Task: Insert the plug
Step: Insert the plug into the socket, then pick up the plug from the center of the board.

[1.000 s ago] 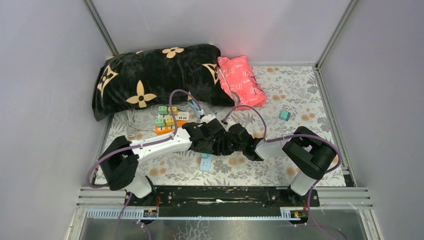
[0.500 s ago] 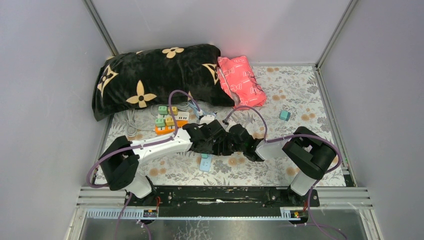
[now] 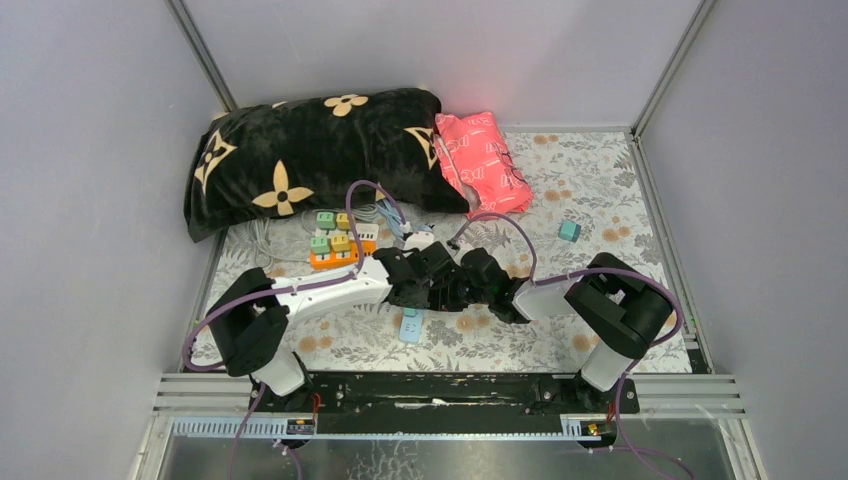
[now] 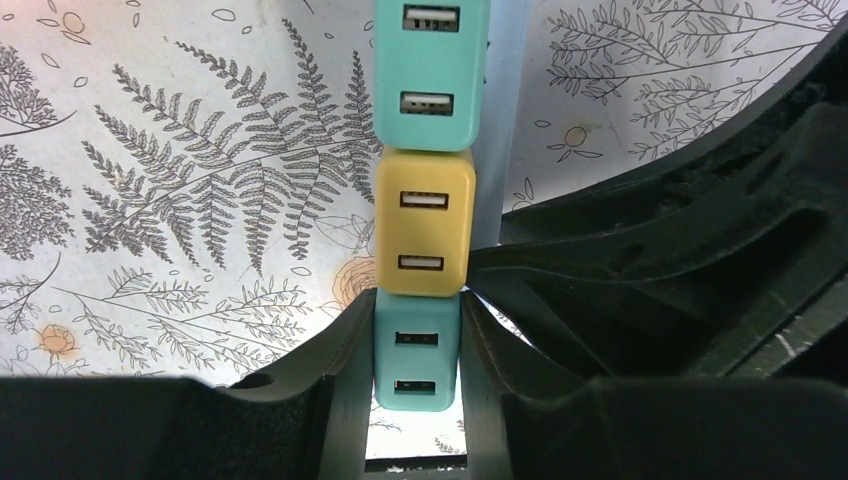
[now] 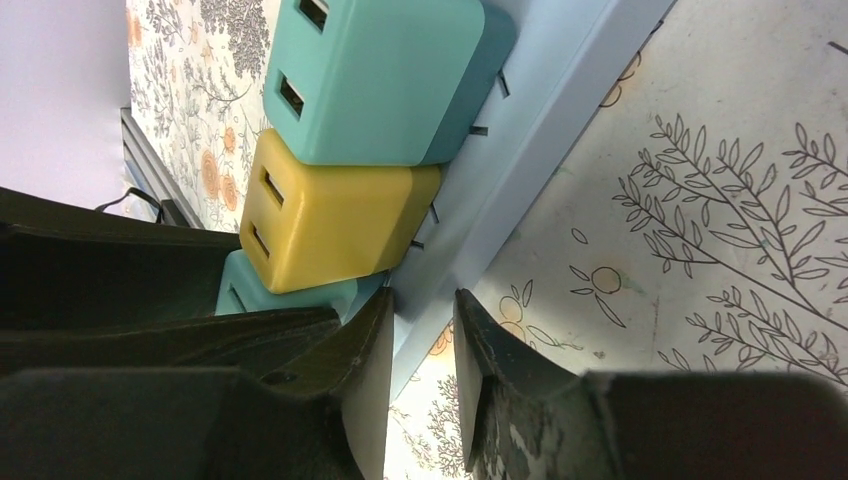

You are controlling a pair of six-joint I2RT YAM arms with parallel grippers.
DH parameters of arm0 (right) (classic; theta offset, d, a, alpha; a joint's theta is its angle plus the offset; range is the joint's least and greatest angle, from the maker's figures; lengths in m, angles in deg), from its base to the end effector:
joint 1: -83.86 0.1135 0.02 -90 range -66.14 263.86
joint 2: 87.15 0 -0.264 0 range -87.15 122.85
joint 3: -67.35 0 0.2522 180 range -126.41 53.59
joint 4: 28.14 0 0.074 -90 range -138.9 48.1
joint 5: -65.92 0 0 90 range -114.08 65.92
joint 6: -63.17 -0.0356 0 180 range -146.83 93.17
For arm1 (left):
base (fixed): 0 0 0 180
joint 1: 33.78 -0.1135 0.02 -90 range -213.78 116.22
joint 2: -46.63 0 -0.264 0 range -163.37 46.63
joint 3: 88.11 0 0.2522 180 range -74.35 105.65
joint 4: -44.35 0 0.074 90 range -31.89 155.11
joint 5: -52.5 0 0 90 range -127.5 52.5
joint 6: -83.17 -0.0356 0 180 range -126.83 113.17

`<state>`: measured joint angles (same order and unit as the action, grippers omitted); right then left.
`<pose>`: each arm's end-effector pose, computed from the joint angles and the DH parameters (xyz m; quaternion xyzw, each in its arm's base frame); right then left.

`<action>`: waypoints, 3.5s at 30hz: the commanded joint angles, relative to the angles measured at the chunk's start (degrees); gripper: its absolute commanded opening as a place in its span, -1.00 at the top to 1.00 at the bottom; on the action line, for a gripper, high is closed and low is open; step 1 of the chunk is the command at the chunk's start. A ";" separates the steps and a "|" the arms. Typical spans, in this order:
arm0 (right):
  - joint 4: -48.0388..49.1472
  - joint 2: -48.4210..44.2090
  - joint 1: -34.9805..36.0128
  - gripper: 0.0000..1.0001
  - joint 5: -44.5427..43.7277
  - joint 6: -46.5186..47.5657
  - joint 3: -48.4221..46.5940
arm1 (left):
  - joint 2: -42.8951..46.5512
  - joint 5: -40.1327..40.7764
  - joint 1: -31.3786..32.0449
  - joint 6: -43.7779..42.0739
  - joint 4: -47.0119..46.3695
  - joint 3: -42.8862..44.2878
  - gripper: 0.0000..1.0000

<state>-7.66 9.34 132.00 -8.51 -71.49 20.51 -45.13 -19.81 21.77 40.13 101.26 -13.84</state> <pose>0.1982 0.2355 0.1308 -0.0945 0.8520 0.4438 0.2613 0.1773 -0.2393 0.1976 0.0525 0.9778 -0.0092 0.2027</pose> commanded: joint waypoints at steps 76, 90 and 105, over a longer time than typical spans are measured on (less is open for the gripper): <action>-51.84 -20.16 -18.85 -0.98 -33.68 18.14 -18.96 | 27.11 4.63 -8.22 -15.66 -1.81 8.59 -1.00; -50.09 -6.63 -42.81 -0.98 -21.66 17.64 -33.35 | 29.38 -2.80 -22.37 -20.94 -0.73 1.78 -1.00; -49.55 11.42 -56.45 -0.99 -6.15 21.36 -43.46 | 39.12 -5.80 -28.31 -24.71 -9.61 -5.88 -1.00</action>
<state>-56.23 19.52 76.18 -19.35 -52.56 -19.27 -11.91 -24.29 -6.16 19.11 98.71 -17.75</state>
